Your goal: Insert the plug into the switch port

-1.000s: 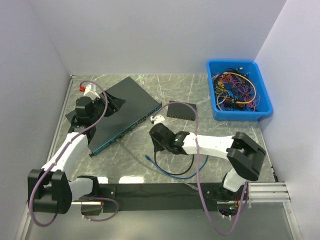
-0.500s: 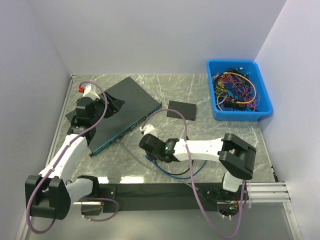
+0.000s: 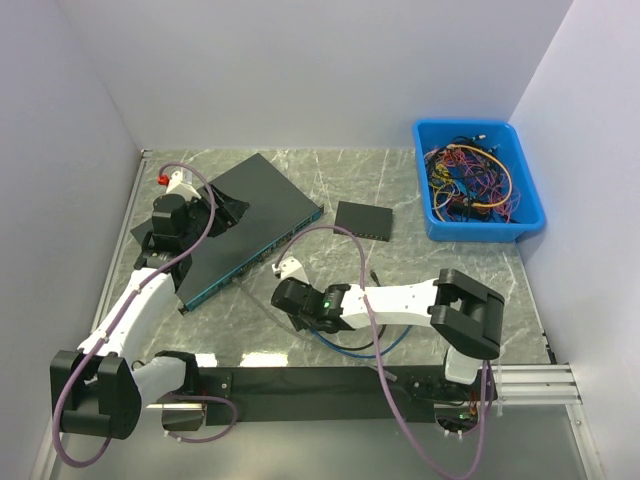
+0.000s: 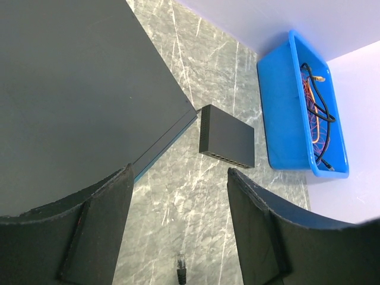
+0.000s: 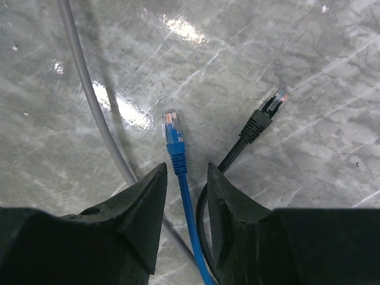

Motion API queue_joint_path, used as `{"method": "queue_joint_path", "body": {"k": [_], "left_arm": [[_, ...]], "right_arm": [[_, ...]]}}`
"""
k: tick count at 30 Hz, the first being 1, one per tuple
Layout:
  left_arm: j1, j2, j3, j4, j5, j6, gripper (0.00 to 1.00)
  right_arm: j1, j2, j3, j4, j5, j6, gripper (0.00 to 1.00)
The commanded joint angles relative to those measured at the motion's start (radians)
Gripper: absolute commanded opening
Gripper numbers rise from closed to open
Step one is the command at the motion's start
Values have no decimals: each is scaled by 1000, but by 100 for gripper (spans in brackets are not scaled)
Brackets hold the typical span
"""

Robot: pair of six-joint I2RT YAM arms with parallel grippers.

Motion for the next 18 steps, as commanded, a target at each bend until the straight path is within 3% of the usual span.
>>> {"method": "queue_joint_path", "body": {"k": [1, 8, 18], "left_arm": [[-3, -2, 21, 16, -7, 22, 70], [-3, -3, 24, 9, -7, 24, 70], [-5, -8, 30, -11, -11, 24, 70]], "right_arm": [[8, 26, 39, 15, 22, -4, 41], [10, 69, 41, 32, 19, 0, 36], [7, 38, 11, 63, 23, -6, 12]]}}
